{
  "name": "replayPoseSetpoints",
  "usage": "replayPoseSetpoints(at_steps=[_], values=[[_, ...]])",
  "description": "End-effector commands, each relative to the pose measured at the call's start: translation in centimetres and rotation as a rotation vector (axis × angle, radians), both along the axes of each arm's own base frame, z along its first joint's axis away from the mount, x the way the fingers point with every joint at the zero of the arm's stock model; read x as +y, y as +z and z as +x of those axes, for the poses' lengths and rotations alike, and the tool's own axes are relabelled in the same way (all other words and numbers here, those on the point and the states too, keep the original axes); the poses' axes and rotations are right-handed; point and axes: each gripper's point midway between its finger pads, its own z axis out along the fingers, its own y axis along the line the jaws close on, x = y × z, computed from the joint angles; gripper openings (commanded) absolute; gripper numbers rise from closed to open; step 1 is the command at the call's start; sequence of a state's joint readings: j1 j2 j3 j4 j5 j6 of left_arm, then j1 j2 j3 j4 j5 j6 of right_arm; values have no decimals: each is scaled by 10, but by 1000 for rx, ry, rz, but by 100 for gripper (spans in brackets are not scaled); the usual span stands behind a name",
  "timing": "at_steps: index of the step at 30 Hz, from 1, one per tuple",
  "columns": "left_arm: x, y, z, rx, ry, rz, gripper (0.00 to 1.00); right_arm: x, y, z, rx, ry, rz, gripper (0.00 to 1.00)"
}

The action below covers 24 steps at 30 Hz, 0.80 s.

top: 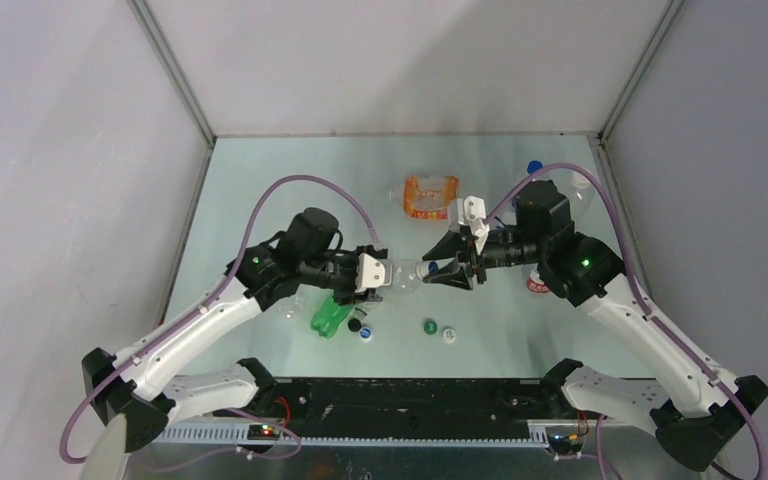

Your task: Screw on the bottle caps

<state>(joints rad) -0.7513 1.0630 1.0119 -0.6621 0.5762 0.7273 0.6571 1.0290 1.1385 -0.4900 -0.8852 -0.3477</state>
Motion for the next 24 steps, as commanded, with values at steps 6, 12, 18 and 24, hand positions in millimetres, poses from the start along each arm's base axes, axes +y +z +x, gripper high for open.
replayPoseSetpoints(at_steps=[6, 12, 18, 24], values=[[-5, 17, 9, -65, -16, -23, 0, 3, 19, 4, -3, -13, 35, 19], [-5, 27, 33, -168, 91, -56, 1, 8, 4, 21, 161, -132, -3, 0], [-1, 55, 73, -448, 330, -174, 1, 12, 0, 61, 497, -477, 45, 0], [12, 76, 100, -880, 530, -112, 1, 17, -24, 90, 898, -745, 210, 0]])
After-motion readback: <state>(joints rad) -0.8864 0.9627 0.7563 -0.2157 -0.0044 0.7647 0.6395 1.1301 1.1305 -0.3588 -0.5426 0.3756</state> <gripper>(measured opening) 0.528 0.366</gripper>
